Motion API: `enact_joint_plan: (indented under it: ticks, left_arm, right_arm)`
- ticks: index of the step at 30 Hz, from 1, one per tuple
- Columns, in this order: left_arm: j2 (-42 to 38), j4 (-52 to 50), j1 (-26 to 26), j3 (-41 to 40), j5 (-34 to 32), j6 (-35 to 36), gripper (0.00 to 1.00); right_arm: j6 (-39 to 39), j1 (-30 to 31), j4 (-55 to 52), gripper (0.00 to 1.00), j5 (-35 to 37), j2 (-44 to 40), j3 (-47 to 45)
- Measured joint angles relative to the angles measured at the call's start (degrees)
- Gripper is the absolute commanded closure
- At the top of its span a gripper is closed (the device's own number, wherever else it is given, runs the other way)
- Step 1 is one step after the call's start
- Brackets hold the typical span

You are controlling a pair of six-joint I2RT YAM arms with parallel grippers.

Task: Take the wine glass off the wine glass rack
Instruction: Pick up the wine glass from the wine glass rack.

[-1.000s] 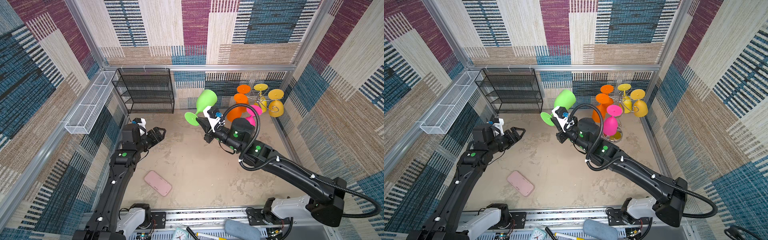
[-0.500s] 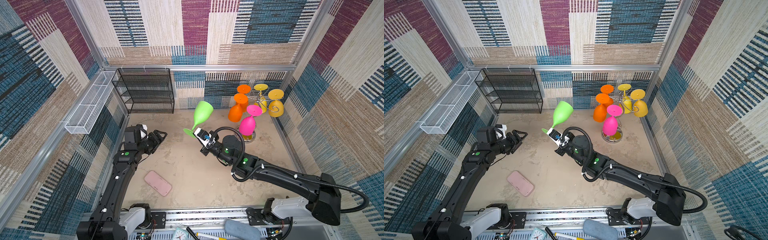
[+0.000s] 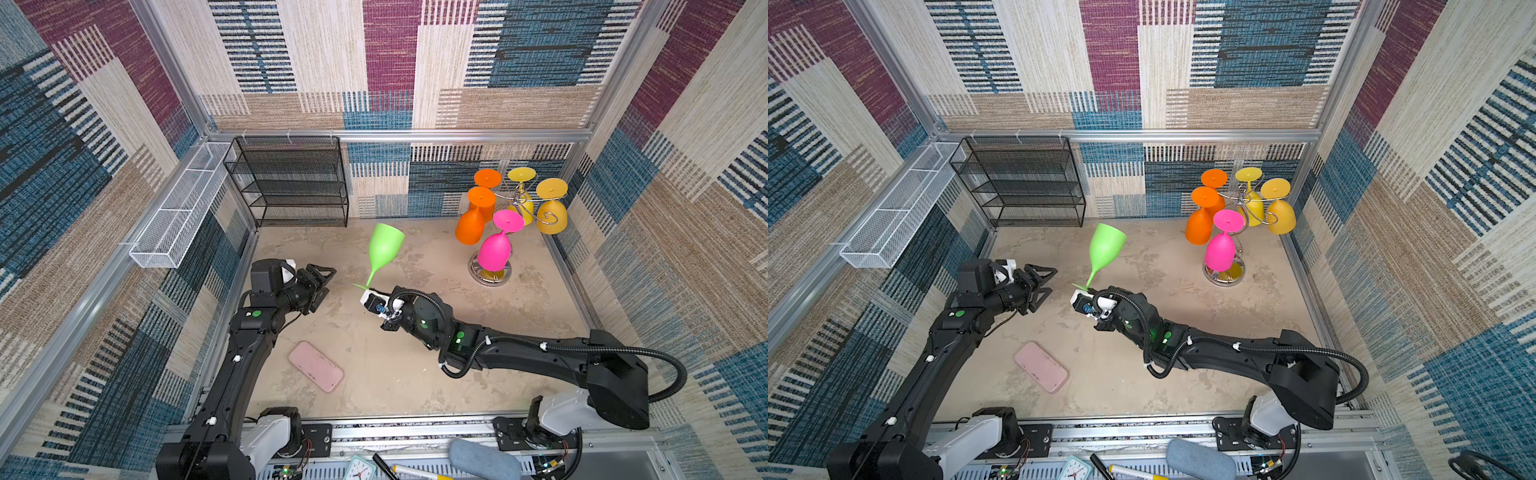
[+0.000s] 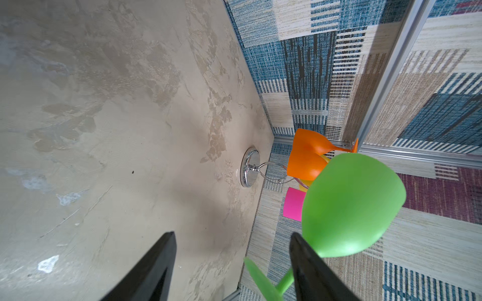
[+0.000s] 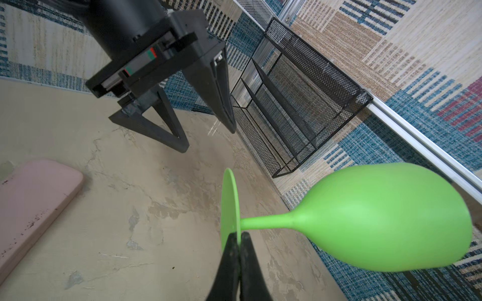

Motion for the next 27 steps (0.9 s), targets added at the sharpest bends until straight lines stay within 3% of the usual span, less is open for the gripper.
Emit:
enact_joint_plan:
  ticks: [11, 27]
  left_arm:
    - [0.52, 6.34, 0.00, -3.91, 4.85, -9.42, 0.35]
    - [2.40, 7.45, -0.33, -4.17, 7.30, -11.19, 0.38]
  right_arm:
    - [-8.61, 0.90, 6.49, 1.00, 5.73, 6.14, 0.52]
    - [-14.60, 1.29, 8.33, 1.00, 7.37, 10.34, 2.36]
